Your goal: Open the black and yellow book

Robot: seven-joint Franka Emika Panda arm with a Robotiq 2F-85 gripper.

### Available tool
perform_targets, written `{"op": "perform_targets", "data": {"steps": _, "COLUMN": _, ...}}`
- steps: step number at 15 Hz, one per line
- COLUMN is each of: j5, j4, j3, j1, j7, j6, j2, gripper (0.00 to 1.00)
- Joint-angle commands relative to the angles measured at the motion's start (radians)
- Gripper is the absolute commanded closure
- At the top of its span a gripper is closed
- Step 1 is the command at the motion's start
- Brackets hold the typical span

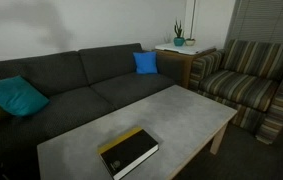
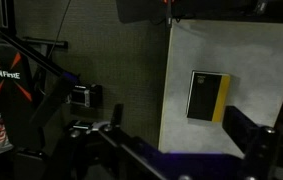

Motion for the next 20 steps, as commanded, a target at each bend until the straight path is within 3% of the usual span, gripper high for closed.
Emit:
{"op": "perform_targets", "data": {"steps": 1, "j5": -0.01, "j4": 0.004, "j3": -0.012, "j1": 0.021, "j7": 0.013, "j6": -0.006, "j2": 0.001, "gripper": 0.0}}
{"op": "perform_targets", "data": {"steps": 9, "j5": -0.015, "j4": -0.013, "j3": -0.023, "j1": 0.036, "j7": 0.001, "j6": 0.028, "j2": 0.016, "gripper": 0.0}}
{"op": "perform_targets", "data": {"steps": 15, "j5": -0.028, "j4": -0.101, "j3": -0.075, "j1": 0.035, "j7": -0.013, "j6": 0.249, "j2": 0.114, "gripper": 0.0}}
{"op": "perform_targets", "data": {"steps": 20, "j5": 0.0, "j4": -0.148, "j3": -0.107, "j1": 0.035, "j7": -0.04, "j6": 0.42, "j2": 0.282, "gripper": 0.0}}
